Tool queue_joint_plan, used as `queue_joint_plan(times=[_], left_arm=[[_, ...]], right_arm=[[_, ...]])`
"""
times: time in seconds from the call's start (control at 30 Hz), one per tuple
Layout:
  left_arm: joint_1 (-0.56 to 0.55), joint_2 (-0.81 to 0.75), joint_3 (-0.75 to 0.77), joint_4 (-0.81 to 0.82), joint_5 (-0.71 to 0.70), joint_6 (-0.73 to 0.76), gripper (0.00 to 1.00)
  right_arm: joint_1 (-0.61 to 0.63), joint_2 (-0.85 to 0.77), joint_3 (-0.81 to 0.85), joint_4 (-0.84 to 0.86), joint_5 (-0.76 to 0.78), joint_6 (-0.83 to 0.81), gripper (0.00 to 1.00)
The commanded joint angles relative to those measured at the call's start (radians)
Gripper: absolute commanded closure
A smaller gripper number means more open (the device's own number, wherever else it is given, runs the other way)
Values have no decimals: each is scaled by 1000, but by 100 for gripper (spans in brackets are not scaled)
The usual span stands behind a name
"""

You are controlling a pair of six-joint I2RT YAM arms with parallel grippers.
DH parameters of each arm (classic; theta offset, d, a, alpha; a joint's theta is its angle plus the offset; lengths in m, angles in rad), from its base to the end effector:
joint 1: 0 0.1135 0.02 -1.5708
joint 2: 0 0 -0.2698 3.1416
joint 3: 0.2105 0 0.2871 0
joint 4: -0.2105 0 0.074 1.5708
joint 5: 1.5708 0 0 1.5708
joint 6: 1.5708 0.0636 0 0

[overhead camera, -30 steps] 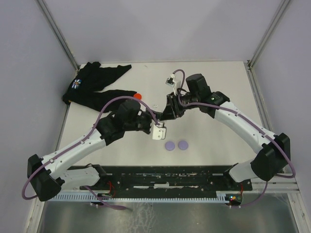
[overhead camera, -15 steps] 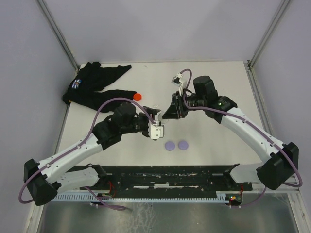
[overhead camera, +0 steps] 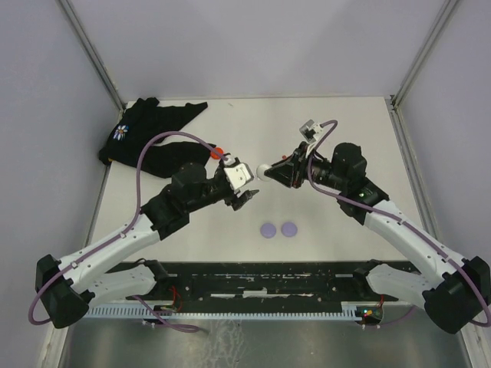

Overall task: Insert the wireless bluetooth earbuds into the charging case
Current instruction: Pick up the charging case at the center of the board.

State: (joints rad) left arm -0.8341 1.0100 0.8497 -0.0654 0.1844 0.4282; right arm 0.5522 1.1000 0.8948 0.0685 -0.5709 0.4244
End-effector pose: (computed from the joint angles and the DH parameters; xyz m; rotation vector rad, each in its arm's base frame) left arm 0.1904 -0.2273 0.3258 1.1762 1.3833 -0.4547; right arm 0.2468 0.1924 0.3381 -0.5689 1.7497 1.1910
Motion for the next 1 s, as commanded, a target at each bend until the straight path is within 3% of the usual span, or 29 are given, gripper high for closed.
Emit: queue_joint_plan(times=[0.0,0.23,0.33,0.47,0.97], left_arm=[[23,-8,45,127,-35,-314,20],[182,10,39,298,157,-667,21],[279,40,-4,480,337,-892,23],[317,97,-36,703,442,-1107,30],[319,205,-32,965,539,-1320,49]], right_arm=[[-2,-51,-70,315,71,44,95],[-2,-44,-146,506,83,107,94],[-2,-34,-181,622,87,148,94],[-2,-17,-183,674,66,177,94],[-2,7,-226,872,104,288,94]])
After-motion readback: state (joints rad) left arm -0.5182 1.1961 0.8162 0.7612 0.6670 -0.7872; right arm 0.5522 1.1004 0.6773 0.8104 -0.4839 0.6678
